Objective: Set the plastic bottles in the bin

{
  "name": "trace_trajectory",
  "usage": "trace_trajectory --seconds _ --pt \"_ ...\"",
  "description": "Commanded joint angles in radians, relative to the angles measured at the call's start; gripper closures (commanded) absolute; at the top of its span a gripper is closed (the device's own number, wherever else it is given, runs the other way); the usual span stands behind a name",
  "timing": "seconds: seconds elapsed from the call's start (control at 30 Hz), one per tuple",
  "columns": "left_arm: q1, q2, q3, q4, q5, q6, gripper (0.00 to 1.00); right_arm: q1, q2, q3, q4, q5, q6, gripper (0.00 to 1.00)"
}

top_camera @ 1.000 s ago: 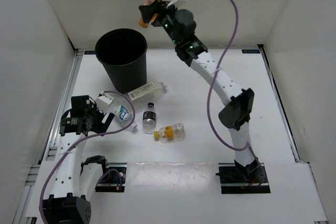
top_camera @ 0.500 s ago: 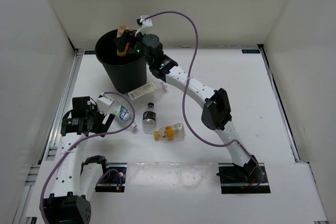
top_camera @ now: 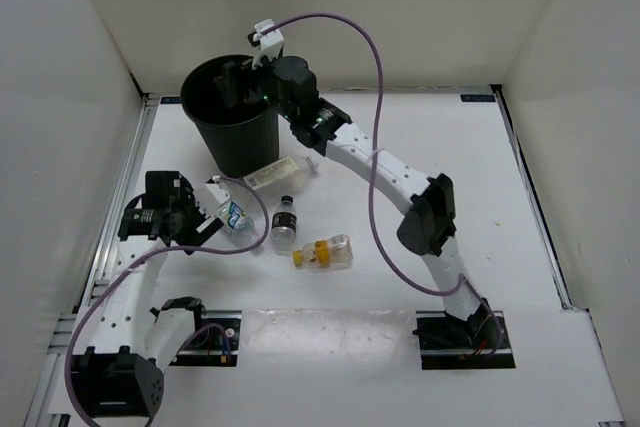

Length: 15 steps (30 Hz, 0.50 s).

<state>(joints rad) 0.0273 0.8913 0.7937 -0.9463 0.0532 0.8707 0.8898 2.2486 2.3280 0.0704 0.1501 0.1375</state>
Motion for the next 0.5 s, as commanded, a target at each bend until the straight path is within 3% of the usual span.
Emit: trace_trajectory --seconds 0.0,0.2,0.4,0.47 --pt "-0.065 0.041 0.087 0.012 -0.024 0.212 0.00 0.029 -0.260 -0.034 -0.041 -0.047 -0.095 0.00" --pt "-0.234 0.173 0.102 0.012 -0.056 0.457 0.00 0.029 -0.577 -0.430 -0.087 -0.044 -0.150 0.00" --pt "-0.257 0.182 -0.095 0.220 -0.145 0.848 0.00 0.029 -0.774 -0.679 -0.150 0.005 -0.150 0.00" --pt "-0.248 0.192 -0.105 0.238 -0.122 0.873 0.00 0.029 -0.826 -0.744 -0.173 0.005 -0.124 0.00"
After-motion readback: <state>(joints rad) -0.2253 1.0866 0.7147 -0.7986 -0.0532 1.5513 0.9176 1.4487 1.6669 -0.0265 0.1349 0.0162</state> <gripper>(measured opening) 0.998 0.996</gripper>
